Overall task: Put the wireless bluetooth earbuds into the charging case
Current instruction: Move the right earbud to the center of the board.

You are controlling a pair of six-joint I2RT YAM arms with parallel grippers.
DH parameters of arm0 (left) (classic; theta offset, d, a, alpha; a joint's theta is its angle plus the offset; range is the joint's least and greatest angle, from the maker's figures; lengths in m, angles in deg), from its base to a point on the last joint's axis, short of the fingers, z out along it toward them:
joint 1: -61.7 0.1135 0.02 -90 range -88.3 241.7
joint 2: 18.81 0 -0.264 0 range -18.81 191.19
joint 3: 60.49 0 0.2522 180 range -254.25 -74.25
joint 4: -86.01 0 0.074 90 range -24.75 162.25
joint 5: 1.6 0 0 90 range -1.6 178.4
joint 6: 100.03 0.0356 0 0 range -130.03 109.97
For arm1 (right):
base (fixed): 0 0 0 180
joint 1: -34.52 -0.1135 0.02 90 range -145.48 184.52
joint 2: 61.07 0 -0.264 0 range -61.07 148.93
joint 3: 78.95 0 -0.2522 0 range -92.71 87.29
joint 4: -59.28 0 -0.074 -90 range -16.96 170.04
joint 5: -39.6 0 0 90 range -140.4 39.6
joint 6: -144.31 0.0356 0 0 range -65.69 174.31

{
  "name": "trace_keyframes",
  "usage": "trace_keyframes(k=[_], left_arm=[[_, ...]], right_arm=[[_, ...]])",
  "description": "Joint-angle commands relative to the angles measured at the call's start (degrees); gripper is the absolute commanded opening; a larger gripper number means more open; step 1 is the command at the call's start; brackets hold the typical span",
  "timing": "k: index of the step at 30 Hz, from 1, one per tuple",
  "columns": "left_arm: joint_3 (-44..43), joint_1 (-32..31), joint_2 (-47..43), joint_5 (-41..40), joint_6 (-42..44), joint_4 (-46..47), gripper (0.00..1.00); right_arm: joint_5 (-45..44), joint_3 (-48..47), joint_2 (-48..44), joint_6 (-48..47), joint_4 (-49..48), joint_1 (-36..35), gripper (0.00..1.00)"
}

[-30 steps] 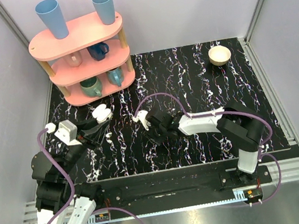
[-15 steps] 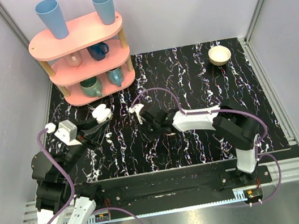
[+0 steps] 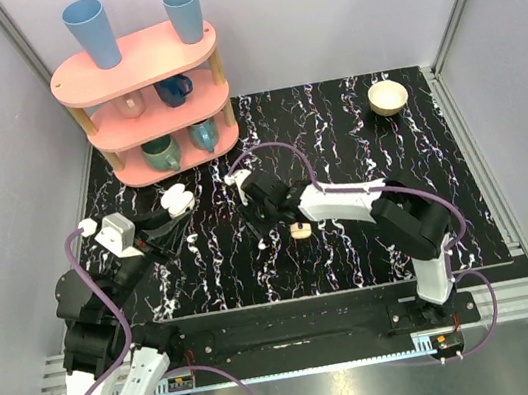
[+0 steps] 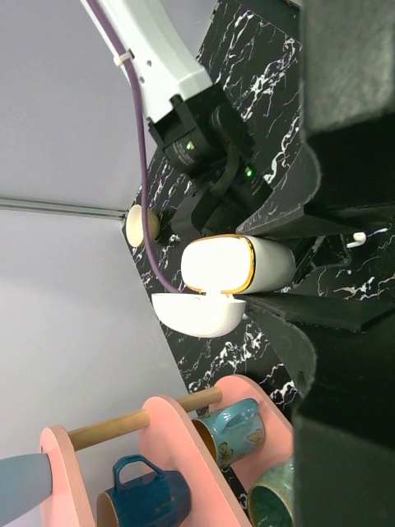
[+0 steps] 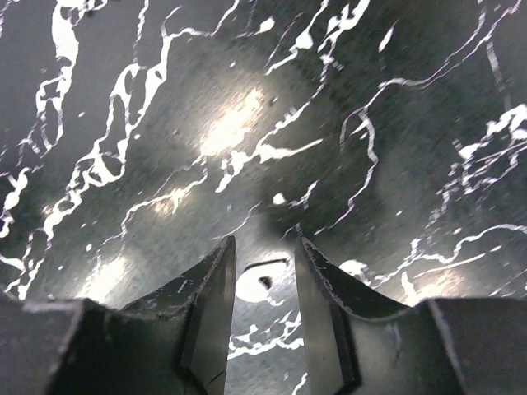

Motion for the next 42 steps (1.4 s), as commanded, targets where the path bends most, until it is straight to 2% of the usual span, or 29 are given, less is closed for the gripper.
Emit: trace_keyframes(k=[1,13,19,29,36,42], left_arm=[[-0.90,0.31,-0.33,-1.55,-0.06,2.63,0.00],[-0.98,0.31,0.11,-1.38,-0.06,2.72,0.00],[-0.72,0.31,0.64,-1.02,-0.24,3.25,0.00],[-0.37,0.31,1.34,-0.41,-0.68,4.04,0.00],[-0.19,0.31,1.17,-0.41,-0.59,3.95,0.00],[0.07,0.31,1.08,-0.23,-0.77,4.22,0.00]], right_arm=[[-1.17,-5.31,3.61,-5.60,4.83,1.38,0.42],[-5.74,-5.14,6.08,-7.88,5.71,1.38,0.43],[-5.31,-2.68,5.20,-8.93,5.97,-0.02,0.43],[-9.78,-1.01,5.73,-10.96,9.75,-3.18,0.42],[-11.63,2.51,2.74,-8.24,12.56,-3.71,0.42],[-8.83,5.76,0.37,-3.85,13.62,-4.67,0.41]])
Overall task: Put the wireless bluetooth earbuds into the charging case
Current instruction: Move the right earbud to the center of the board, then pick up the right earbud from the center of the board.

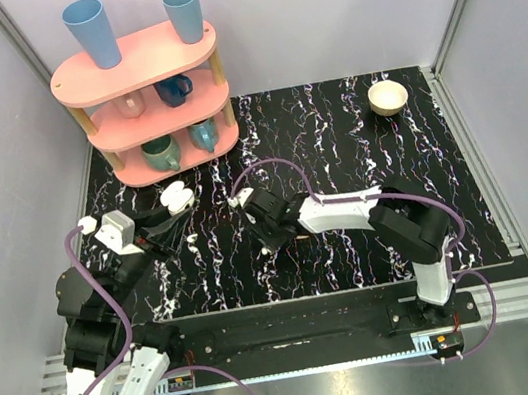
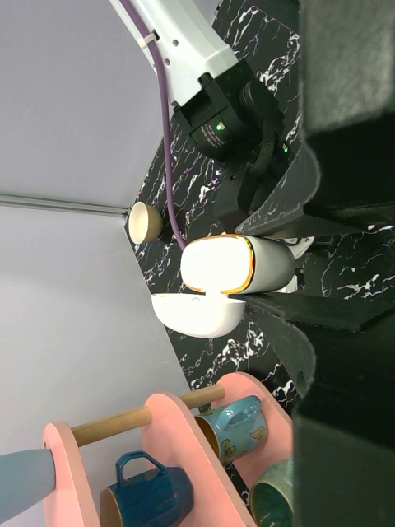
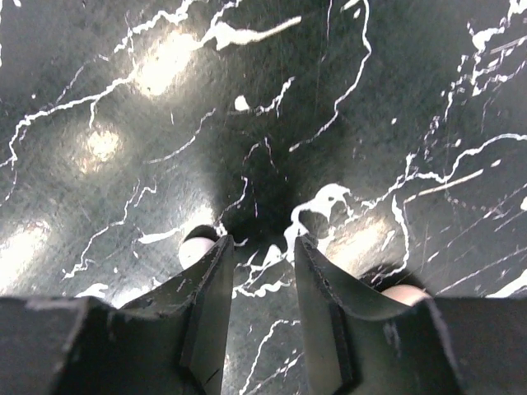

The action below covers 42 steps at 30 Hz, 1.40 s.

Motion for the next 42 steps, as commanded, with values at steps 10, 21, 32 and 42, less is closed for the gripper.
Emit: trace_keyframes(k=[10,21,32,42], left_arm=[[0.34,0.31,-0.28,0.03,-0.64,2.77,0.00],[0.42,0.31,-1.07,-0.24,-0.55,1.98,0.00],[0.25,0.31,-1.07,-0.23,-0.37,1.89,0.00],[0.42,0.31,-1.25,-0.32,-0.46,1.80,0.00]], right_arm=[[-2.46,2.37,-3.09,6.03,7.92,-3.42,0.43],[0.59,-0.79,-9.16,16.47,7.05,-3.25,0.48],[3.77,-2.55,-4.42,20.89,2.47,-3.25,0.50],[2.71,-3.78,-1.43,19.40,3.79,-3.25,0.50]])
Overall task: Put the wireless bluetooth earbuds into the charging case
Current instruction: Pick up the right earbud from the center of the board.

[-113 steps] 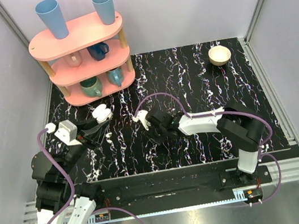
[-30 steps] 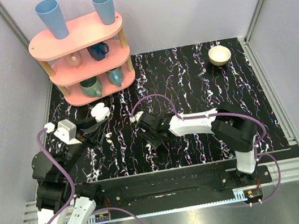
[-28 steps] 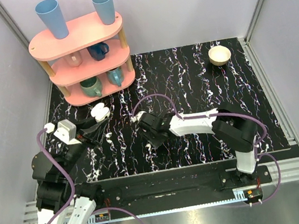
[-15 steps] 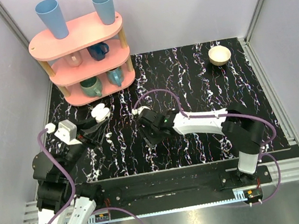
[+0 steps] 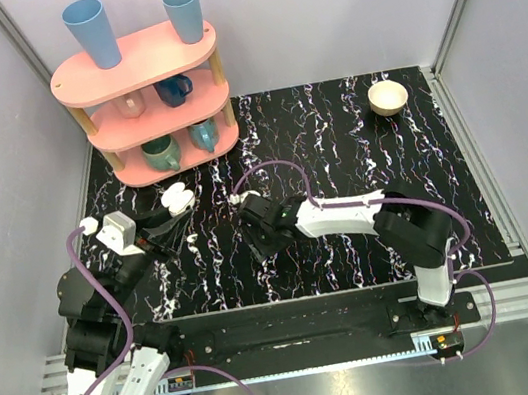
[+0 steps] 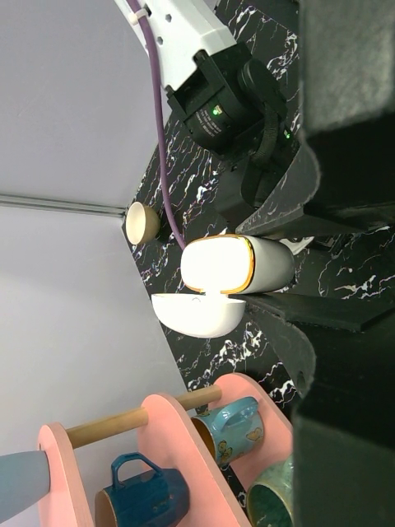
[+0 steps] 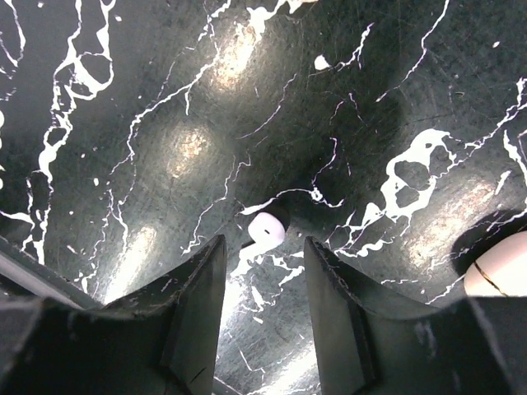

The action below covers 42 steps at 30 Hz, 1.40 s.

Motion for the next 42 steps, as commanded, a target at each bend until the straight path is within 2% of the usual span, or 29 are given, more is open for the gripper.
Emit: trace_keyframes(k=[1,11,26,38,42], left_arm=[[-0.25,0.31,-0.81,-0.32,-0.46,1.70,0.00],[-0.34,0.31,-0.46,-0.15,-0.37,1.78,0.00],[-0.34,0.31,-0.19,-0.06,-0.46,1.78,0.00],[-0.25,0.31,-0.63,-0.41,-0.55,1.61,0.00],[-0.52,0.31,-0.37,-0.15,-0.46,1.52,0.00]], right_arm=[[-0.59,-2.34,1.08,-0.08,-0.41,-0.19,0.50],[-1.03,-2.86,2.84,0.44,-0.23,-0.19,0.46],[-2.79,-3.65,3.98,6.51,2.32,-0.10,0.42],[-3.67,-4.45,4.51,7.13,3.99,-0.19,0.34],[-3.85,-4.45,4.16,7.04,4.34,-0.19,0.34]])
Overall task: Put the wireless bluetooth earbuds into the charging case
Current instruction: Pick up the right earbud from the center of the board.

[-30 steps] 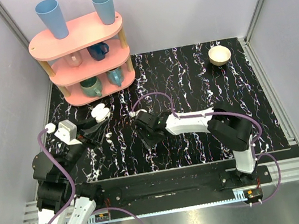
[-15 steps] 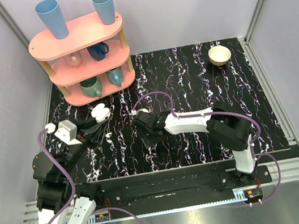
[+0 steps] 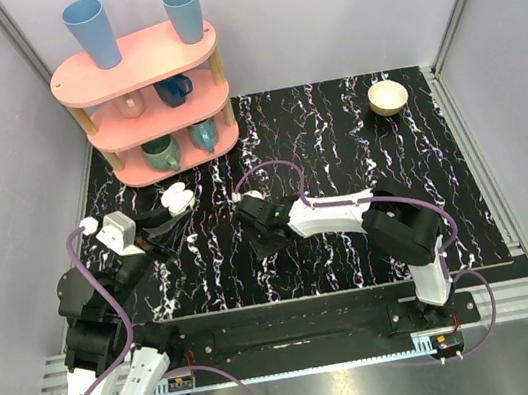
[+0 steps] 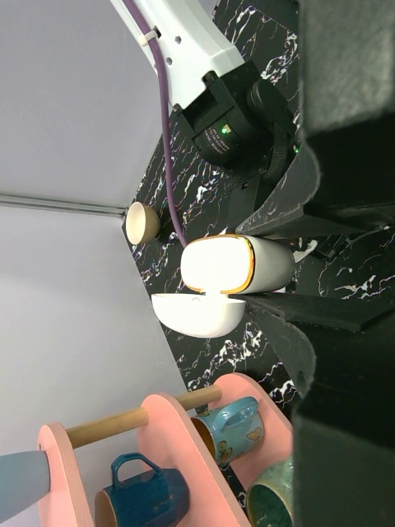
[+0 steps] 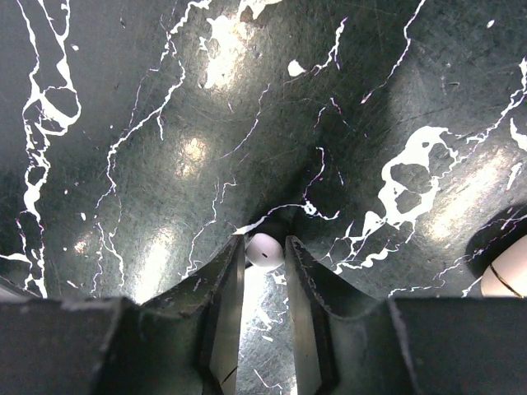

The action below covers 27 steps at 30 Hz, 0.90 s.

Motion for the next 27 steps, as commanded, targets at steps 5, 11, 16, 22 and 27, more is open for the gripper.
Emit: trace_keyframes(k=[5,11,16,22,27], left_arm=[[-0.43,0.31,-0.46,0.03,-0.64,1.61,0.00],[-0.34,0.23,-0.54,-0.15,-0.64,1.69,0.00],[-0.43,0.31,-0.28,-0.06,-0.64,1.61,0.00],[-0.34,0.31,-0.28,0.12,-0.64,1.61,0.00],[-0.26,0.31,-0.37,-0.06,-0.64,1.61,0.00]], right_arm=[[-2.62,-0.64,-0.94,0.72,1.59,-0.19,0.39],[-2.89,-0.90,-0.67,0.37,2.46,-0.19,0.33],[-3.50,-1.17,-0.94,0.55,3.61,-0.19,0.34],[-4.12,-0.99,-1.38,0.99,4.22,-0.19,0.42],[-4.12,-0.90,-1.38,1.60,4.48,-0.19,0.42]])
